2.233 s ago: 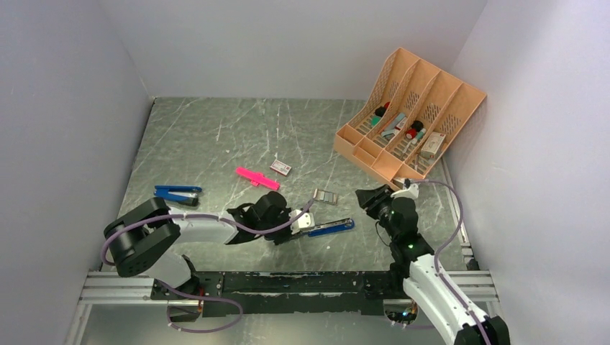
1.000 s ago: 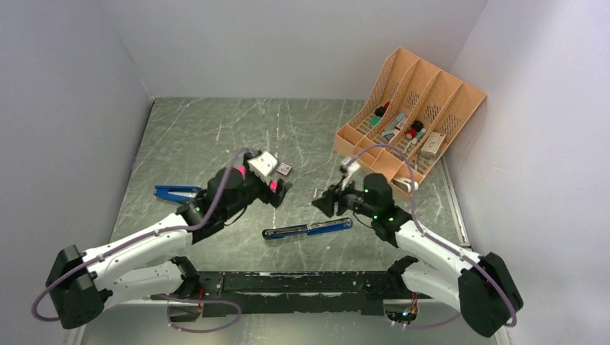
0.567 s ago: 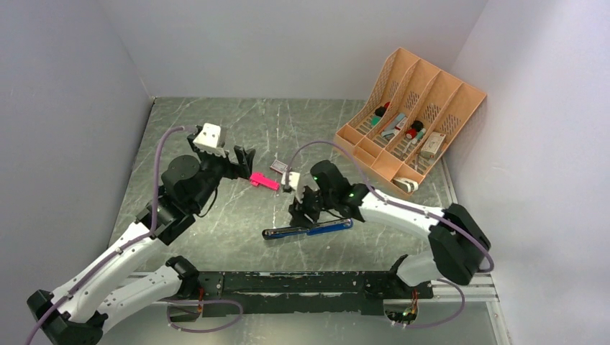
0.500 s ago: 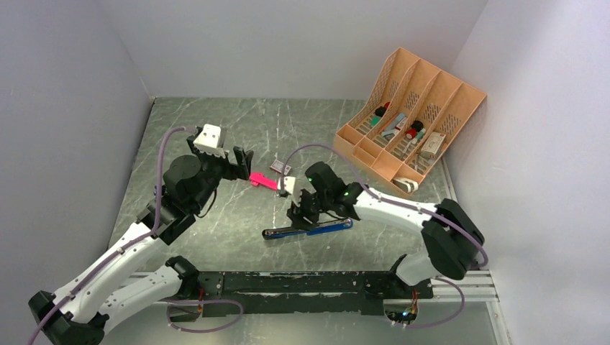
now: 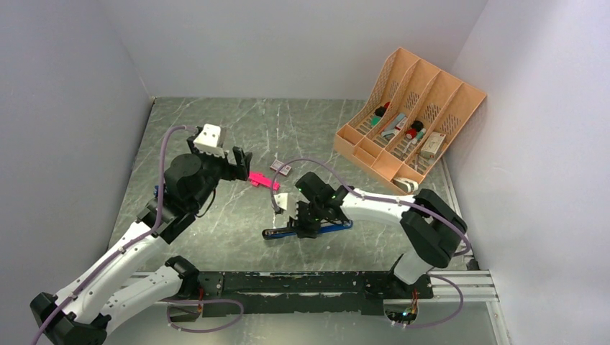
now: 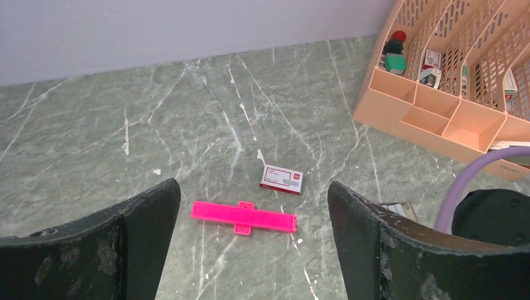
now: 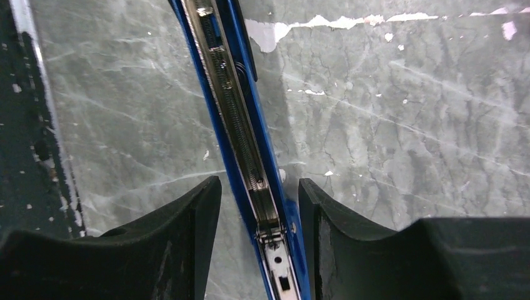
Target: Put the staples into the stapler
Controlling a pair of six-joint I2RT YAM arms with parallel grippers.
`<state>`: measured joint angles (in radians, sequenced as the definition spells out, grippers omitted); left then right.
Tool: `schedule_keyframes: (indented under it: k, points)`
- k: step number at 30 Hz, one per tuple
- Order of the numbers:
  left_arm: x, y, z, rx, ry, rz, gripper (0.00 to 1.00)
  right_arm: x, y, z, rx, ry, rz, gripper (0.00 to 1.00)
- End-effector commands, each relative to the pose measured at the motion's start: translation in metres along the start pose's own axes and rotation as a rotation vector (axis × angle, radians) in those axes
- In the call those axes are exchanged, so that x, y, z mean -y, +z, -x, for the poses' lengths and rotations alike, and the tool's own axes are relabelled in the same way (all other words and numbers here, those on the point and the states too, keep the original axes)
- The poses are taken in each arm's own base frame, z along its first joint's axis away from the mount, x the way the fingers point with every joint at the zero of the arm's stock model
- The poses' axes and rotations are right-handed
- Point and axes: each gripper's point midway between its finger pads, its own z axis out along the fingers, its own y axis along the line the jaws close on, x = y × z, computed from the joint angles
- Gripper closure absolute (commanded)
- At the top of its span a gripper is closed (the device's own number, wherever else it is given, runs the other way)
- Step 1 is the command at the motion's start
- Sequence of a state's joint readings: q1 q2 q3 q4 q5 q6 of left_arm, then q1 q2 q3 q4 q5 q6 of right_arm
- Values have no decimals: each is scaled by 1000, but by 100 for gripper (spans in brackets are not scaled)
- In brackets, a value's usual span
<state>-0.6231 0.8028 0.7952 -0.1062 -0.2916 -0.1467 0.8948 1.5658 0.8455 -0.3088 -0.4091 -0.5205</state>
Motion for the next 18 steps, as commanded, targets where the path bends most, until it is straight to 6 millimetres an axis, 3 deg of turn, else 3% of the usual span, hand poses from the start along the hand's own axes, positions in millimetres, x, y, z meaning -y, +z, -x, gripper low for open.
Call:
schedule_keyframes:
  k: [1,10,18]
  points:
    - [-5,-4,1,5,-9,13,9,13,9,-2,-31,-32,-48,49]
    - [-10,-7,4,22,-19,32,9,22,18,8,2,5,-99,72]
    - [-20,-10,5,39,-43,79,11,38,40,47,93,78,-175,91]
